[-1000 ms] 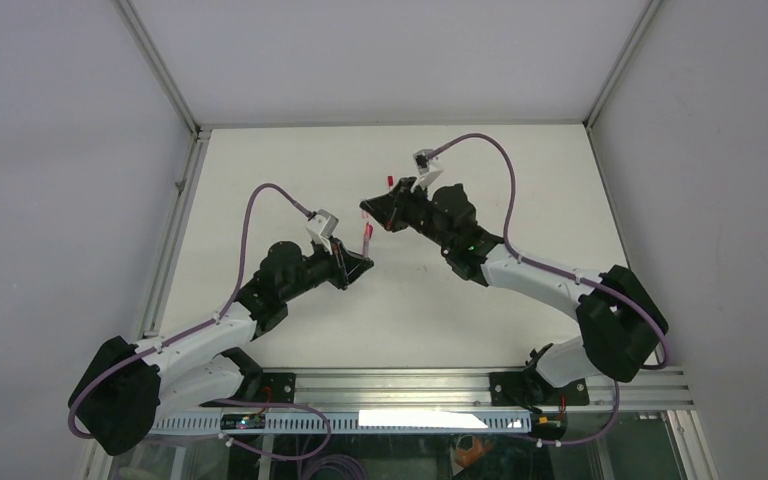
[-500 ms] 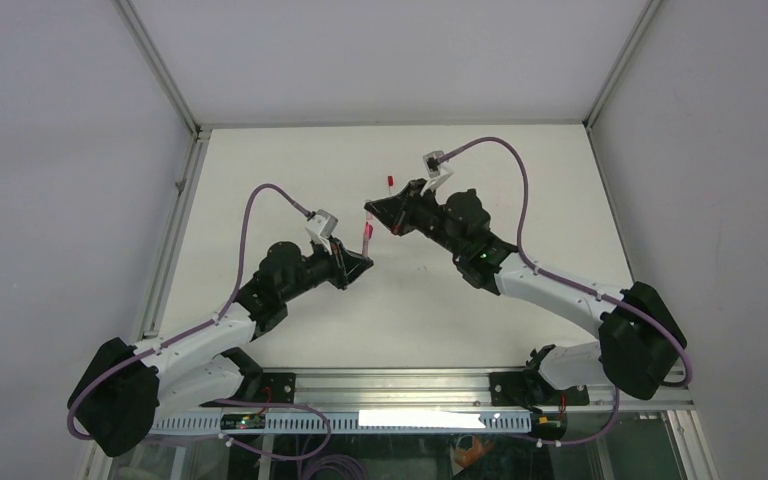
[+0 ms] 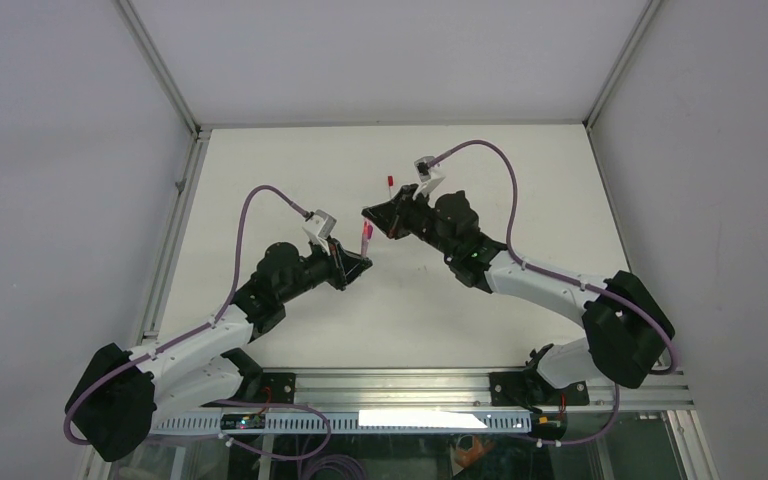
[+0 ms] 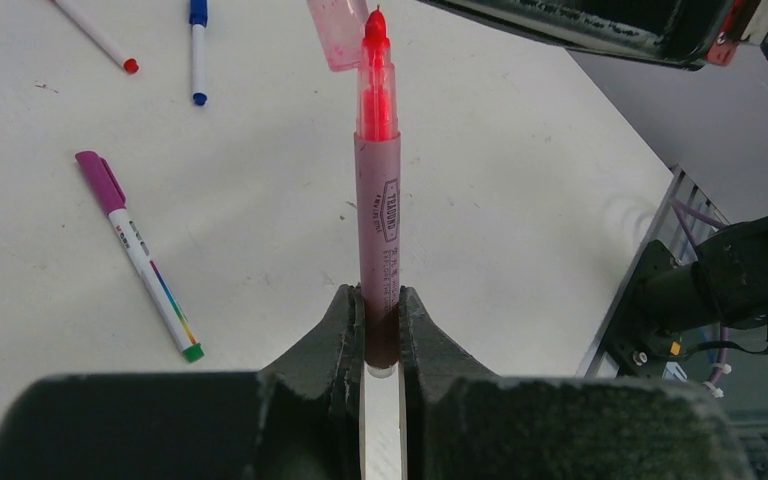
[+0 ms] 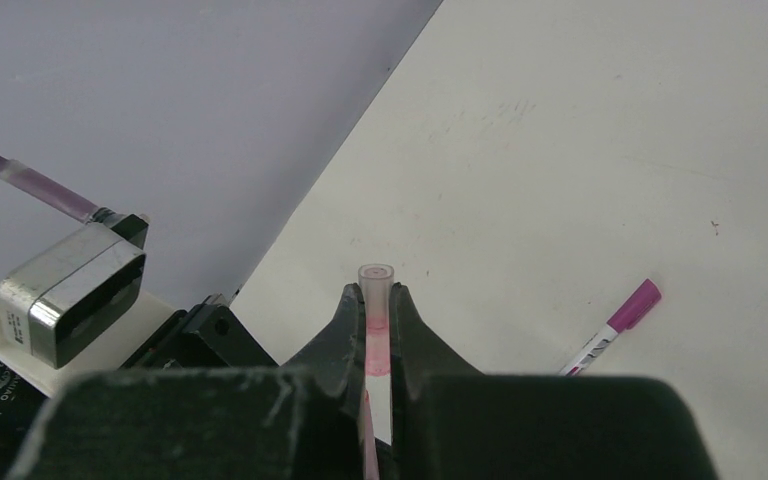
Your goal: Insert the pens into the pen caps
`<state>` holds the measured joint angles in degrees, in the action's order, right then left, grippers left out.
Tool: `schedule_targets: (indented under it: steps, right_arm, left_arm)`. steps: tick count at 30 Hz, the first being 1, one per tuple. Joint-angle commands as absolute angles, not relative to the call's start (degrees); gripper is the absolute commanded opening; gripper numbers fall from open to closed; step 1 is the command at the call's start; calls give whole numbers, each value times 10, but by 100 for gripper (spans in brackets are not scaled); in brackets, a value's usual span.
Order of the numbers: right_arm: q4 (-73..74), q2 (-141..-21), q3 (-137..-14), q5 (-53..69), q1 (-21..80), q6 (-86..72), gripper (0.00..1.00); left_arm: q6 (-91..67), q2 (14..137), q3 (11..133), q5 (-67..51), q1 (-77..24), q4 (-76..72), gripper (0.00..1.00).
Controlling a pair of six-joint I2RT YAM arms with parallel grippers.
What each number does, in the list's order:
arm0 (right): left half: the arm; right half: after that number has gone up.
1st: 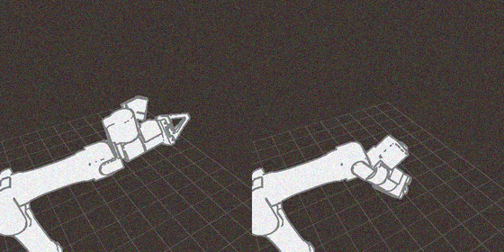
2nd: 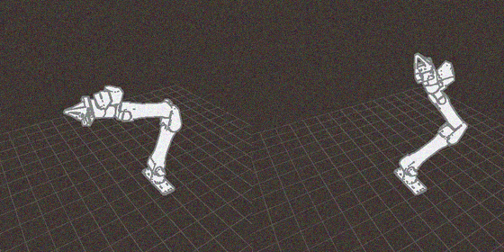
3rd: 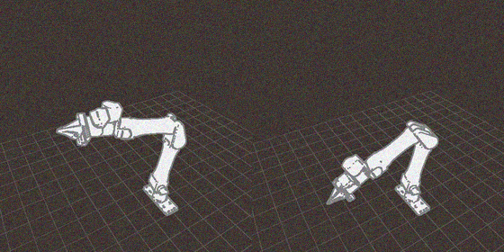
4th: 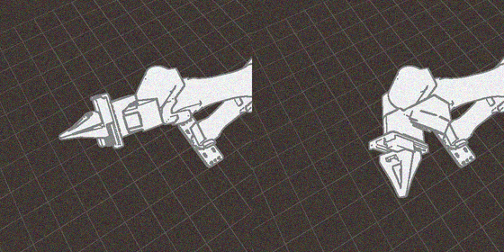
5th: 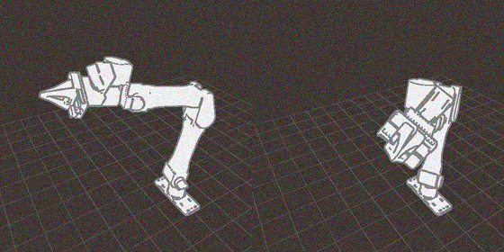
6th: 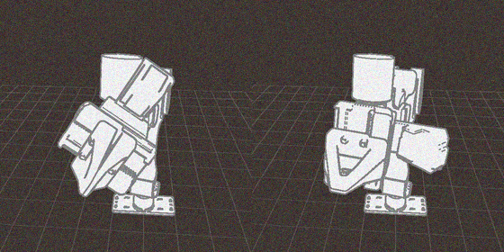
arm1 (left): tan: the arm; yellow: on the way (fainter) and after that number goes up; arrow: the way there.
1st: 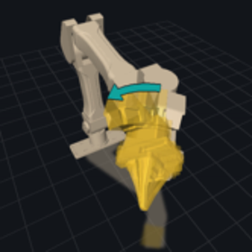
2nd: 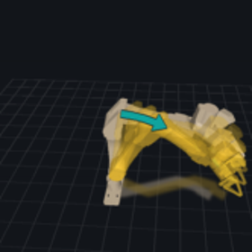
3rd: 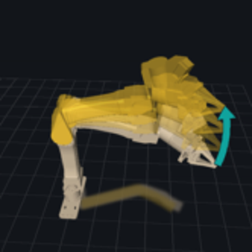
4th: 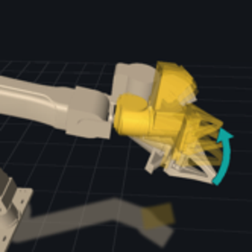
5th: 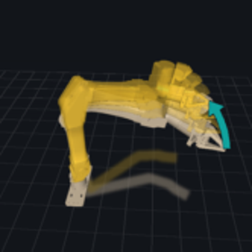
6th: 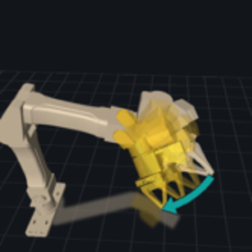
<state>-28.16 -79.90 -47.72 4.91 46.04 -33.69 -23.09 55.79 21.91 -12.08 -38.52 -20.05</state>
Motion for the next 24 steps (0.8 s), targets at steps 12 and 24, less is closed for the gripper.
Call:
schedule_targets:
  steps: [12,24]
  right_arm:
    - [-323,-790,-498,33,466,-312,0]
    - [-342,-788,-495,30,466,-310,0]
  left_arm:
    - [-217,561,236,-131,-384,-223,0]
    - [-216,555,235,-133,-384,-214,0]
